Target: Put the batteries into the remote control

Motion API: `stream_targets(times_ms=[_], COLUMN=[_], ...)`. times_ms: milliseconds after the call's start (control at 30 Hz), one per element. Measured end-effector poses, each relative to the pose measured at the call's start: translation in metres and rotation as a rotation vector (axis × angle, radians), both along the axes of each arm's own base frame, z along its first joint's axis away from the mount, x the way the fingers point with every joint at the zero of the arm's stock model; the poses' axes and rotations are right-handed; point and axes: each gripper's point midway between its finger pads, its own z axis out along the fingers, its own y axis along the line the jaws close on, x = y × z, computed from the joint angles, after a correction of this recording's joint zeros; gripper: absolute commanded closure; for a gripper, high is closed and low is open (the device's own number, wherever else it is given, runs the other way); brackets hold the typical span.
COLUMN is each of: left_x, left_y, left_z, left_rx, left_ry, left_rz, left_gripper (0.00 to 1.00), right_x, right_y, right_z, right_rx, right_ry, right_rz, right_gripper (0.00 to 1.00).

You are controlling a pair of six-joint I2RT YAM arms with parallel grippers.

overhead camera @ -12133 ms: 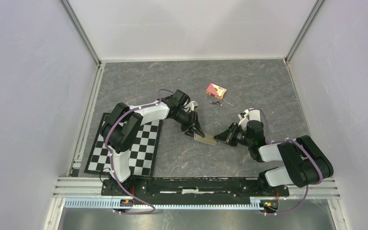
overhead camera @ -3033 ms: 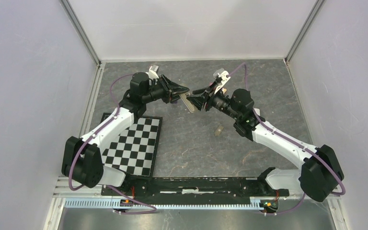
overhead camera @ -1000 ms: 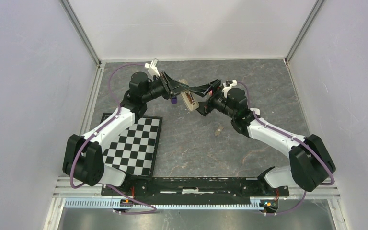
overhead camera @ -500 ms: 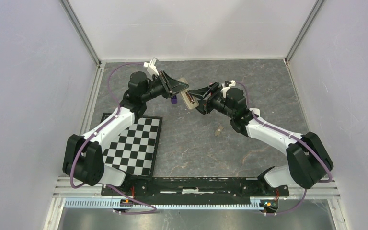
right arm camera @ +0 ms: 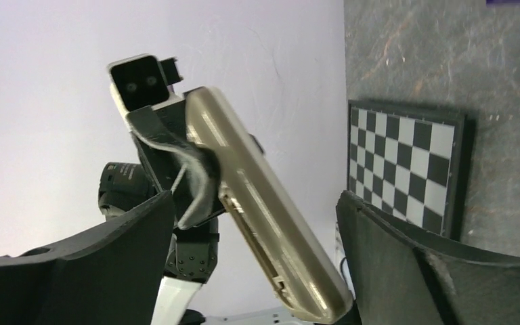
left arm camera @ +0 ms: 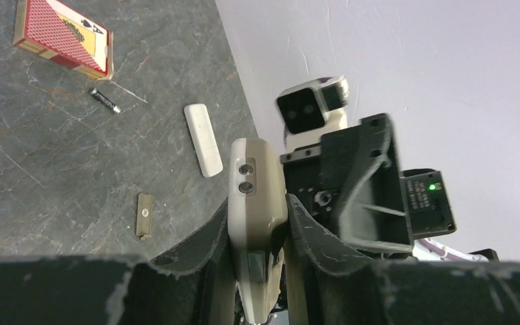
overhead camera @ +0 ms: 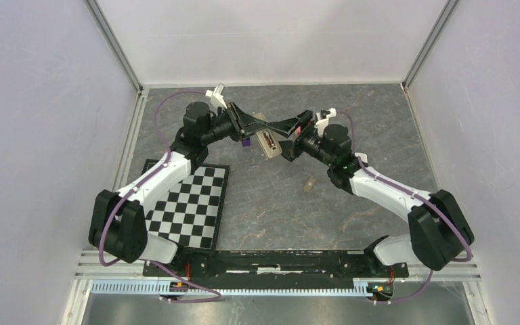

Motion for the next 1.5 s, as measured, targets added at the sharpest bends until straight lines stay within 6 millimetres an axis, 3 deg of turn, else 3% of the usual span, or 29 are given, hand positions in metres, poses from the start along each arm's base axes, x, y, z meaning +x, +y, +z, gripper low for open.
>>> stream_targets(times_ms=[200,300,433,567,667,800,867,967,1067,1200,1300,1500], left_x=[-0.005,-0.010,-0.023,-0.037,-0.045,-0.047,-0.046,-0.041,-0.038,-0.036,-0.036,-0.035], left_y=[0.002,0.002,-0.002,-0.004,-0.003,0.003,0.008,0.015,0.020,0.021,0.021,0.021], left_z=[-0.004,-0.003,-0.004,-0.006,-0.013,-0.024,-0.025,-0.024,-0.022,-0.024,-0.024,-0.026], left_rx=[0.014,0.019,0.026,0.048,0.085,0.133,0.151,0.173,0.187,0.195,0.195,0.196], left_ry=[0.000,-0.019,-0.050,-0.104,-0.146,-0.173,-0.186,-0.203,-0.213,-0.203,-0.203,-0.198], left_rz=[-0.034,-0.079,-0.168,-0.267,-0.322,-0.339,-0.324,-0.286,-0.255,-0.241,-0.240,-0.241], left_gripper=[0.98,0.98,0.98,0.98,0.98,0.98,0.98,0.98,0.98,0.98,0.98,0.98], right_x=[0.002,0.001,-0.007,-0.012,-0.004,0.019,0.031,0.052,0.065,0.061,0.063,0.091], right_y=[-0.018,-0.021,-0.020,-0.025,-0.042,-0.069,-0.083,-0.103,-0.129,-0.154,-0.166,-0.171], right_z=[0.022,0.020,0.011,0.001,-0.005,-0.015,-0.026,-0.058,-0.114,-0.174,-0.197,-0.210], right_rx=[-0.076,-0.174,-0.314,-0.444,-0.574,-0.793,-0.910,-1.094,-1.304,-1.489,-1.564,-1.588], right_ry=[-0.196,-0.330,-0.524,-0.692,-0.761,-0.778,-0.755,-0.661,-0.506,-0.363,-0.309,-0.293], right_rz=[-0.018,0.018,0.115,0.189,0.166,0.095,0.069,0.056,0.095,0.207,0.272,0.307], right_gripper=[0.02,0.04,0.14,0.18,0.23,0.42,0.48,0.47,0.44,0.42,0.42,0.45])
